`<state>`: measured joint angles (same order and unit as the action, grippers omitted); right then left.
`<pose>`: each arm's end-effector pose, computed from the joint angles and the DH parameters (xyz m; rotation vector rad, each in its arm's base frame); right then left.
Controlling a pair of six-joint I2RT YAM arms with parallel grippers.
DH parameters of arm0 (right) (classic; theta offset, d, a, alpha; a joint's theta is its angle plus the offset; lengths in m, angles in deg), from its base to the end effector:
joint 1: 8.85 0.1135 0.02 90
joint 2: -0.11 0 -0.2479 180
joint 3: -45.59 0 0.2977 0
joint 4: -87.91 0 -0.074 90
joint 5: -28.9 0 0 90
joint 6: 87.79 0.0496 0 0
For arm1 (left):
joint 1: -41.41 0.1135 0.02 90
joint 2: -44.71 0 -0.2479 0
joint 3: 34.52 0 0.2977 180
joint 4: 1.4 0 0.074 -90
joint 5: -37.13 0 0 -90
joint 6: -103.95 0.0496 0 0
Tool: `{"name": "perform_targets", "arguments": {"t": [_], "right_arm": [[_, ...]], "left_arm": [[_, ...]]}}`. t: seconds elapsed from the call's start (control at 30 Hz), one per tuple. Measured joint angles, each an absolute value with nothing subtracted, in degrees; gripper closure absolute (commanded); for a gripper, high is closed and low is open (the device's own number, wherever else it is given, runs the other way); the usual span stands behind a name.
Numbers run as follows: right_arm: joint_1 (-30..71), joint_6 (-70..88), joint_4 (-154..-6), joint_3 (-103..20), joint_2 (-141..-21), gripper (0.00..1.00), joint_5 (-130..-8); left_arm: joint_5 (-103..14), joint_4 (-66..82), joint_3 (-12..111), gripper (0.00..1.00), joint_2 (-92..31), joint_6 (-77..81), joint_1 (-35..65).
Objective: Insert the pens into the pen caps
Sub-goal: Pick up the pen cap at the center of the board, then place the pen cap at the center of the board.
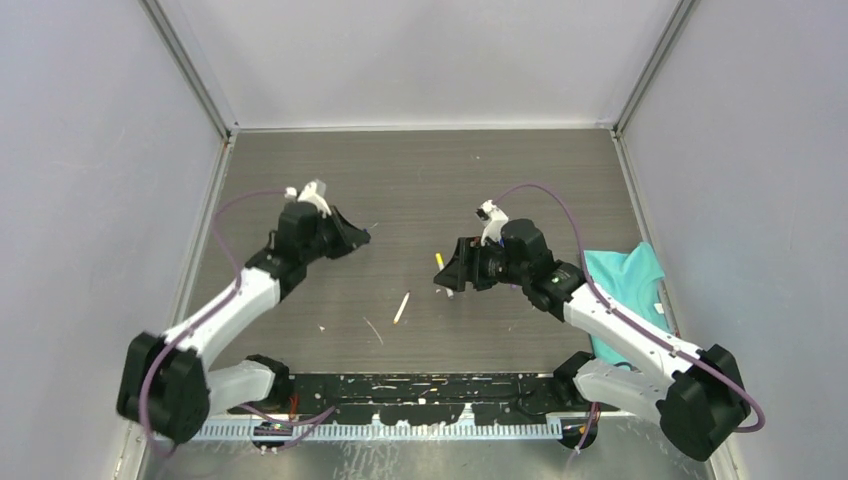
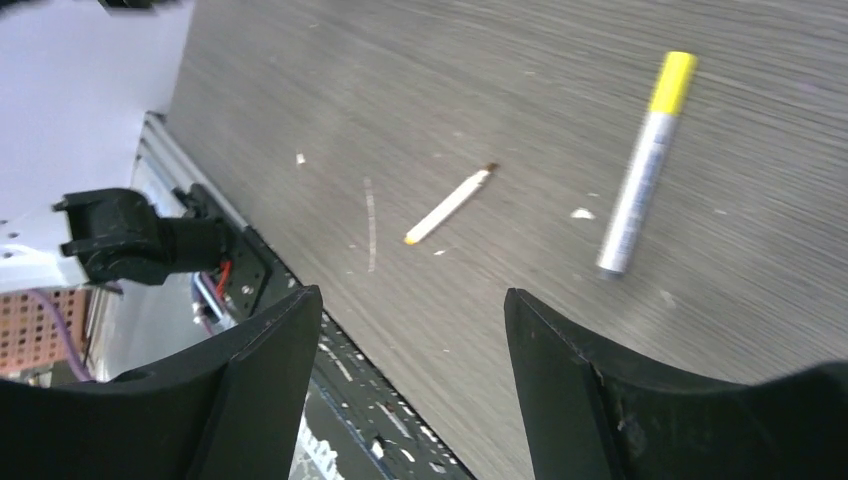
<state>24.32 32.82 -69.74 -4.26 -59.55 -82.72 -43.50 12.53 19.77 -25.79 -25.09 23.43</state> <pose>0.2326 0.1739 0.2128 -0.2893 2.2576 1.0276 0.3109 -0.1094 0.2023 -0.2975 2.1639 -0.7567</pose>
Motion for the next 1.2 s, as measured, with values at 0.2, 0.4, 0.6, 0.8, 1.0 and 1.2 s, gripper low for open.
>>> {"name": "perform_targets", "arguments": {"t": [0.2, 0.4, 0.6, 0.8, 1.0, 1.2], "right_arm": [[28.6, 36.3, -74.6, -1.8, -57.0, 0.28, -79.2], [28.6, 37.8, -74.8, 0.6, -56.9, 0.28, -76.7], [28.6, 38.4, -74.8, 1.1, -56.9, 0.28, -75.7], [28.6, 38.4, -74.3, 2.0, -55.3, 0.28, -74.6], [28.6, 38.5, -72.8, 3.0, -52.7, 0.28, -73.6], [28.6, 38.5, -72.0, 3.1, -52.6, 0.28, -73.1]], "left_arm": [[-52.4, 17.6, 7.7, 1.0, -6.0, -38.9, 7.0], [-65.3, 26.5, 2.1, 1.0, 4.7, -53.0, -11.2], [-73.2, 28.0, 2.3, 0.99, -5.1, -62.3, -24.8], [-75.5, 24.0, 3.7, 0.98, -16.9, -68.8, -29.9], [-76.9, 21.6, 6.3, 0.97, -23.5, -73.4, -31.3], [-76.4, 19.8, 8.1, 0.86, -28.3, -76.1, -31.7]]}}
